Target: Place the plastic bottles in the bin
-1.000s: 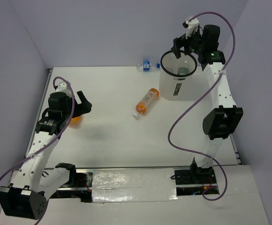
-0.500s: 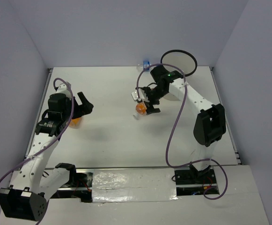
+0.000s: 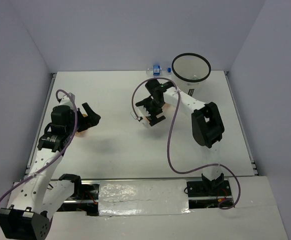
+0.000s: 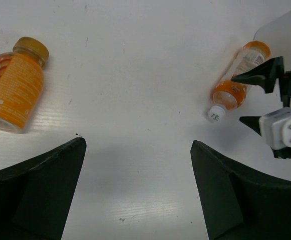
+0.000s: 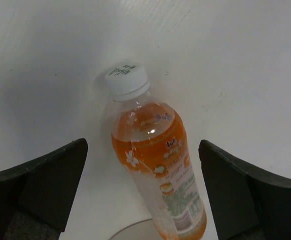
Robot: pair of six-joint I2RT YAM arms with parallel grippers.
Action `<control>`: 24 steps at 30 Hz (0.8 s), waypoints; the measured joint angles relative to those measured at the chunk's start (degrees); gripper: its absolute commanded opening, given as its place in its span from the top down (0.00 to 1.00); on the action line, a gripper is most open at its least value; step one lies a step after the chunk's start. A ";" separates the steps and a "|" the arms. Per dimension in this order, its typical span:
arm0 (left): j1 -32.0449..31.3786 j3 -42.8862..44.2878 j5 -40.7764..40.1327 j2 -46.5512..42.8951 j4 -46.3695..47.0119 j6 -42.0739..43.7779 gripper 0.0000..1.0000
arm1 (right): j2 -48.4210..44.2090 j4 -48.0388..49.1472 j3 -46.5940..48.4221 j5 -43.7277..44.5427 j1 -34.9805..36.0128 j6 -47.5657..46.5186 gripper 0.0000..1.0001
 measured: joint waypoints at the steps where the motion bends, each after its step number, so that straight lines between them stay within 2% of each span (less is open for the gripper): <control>1: 0.00 0.00 0.00 -0.26 0.00 -0.02 0.01 | 1.01 0.28 0.11 0.83 0.26 -0.13 0.01; 5: 0.00 0.00 -0.02 -1.05 -0.04 -0.04 0.01 | 4.02 1.11 0.50 4.63 0.83 -0.31 0.03; 11: 0.04 0.00 -0.04 -1.05 -0.04 -0.04 0.01 | 7.50 1.31 2.62 8.70 0.85 -0.04 0.15; 14: 0.09 0.00 -0.02 -0.90 0.00 -0.04 0.01 | 7.78 1.18 2.62 9.55 0.83 0.46 0.18; 20: 0.11 -0.02 0.00 -0.04 0.22 -0.15 0.01 | 7.74 1.33 2.54 8.83 0.85 2.32 0.35; 24: 0.11 -0.31 0.24 0.94 0.96 -1.14 0.00 | 7.26 1.25 2.58 5.79 0.87 7.78 0.44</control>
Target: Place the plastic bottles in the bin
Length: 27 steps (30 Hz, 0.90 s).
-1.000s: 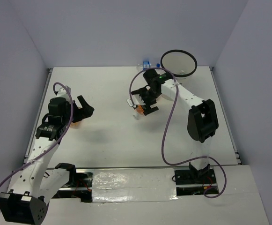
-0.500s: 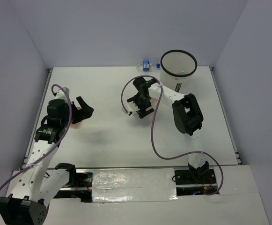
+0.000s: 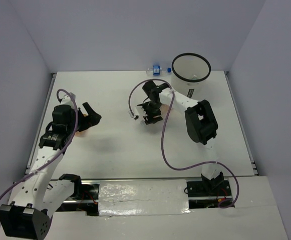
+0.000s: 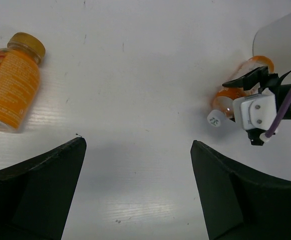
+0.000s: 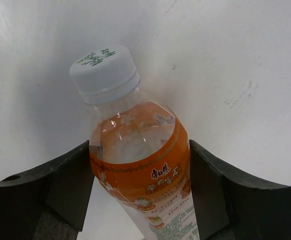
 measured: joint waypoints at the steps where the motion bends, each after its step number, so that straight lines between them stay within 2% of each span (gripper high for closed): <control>1: 0.00 -0.15 0.11 0.24 0.26 -0.26 0.01 | -0.46 -0.13 0.07 -1.16 0.00 1.75 0.45; 5: 0.00 -0.81 0.90 1.27 1.64 -0.94 0.01 | -2.99 -2.10 3.21 -8.85 0.00 10.21 0.62; 10: 0.02 -1.49 1.84 2.71 3.69 -2.01 0.01 | -8.55 -2.40 12.94 -18.49 -0.04 24.26 0.63; 15: 0.04 -1.73 2.75 4.63 5.46 -2.19 0.01 | -17.81 5.03 18.91 -25.27 -2.01 40.00 0.64; 18: 0.04 -1.73 2.84 5.40 5.75 -2.16 0.01 | -22.49 14.10 20.00 -27.91 -6.84 51.82 0.64; 22: 0.07 -1.73 2.82 5.46 5.90 -2.14 0.01 | -24.20 28.35 22.21 -28.59 -18.32 69.13 0.64; 27: 0.15 -1.73 2.82 5.77 6.12 -1.92 0.01 | -23.50 39.74 22.34 -25.00 -29.62 82.29 0.59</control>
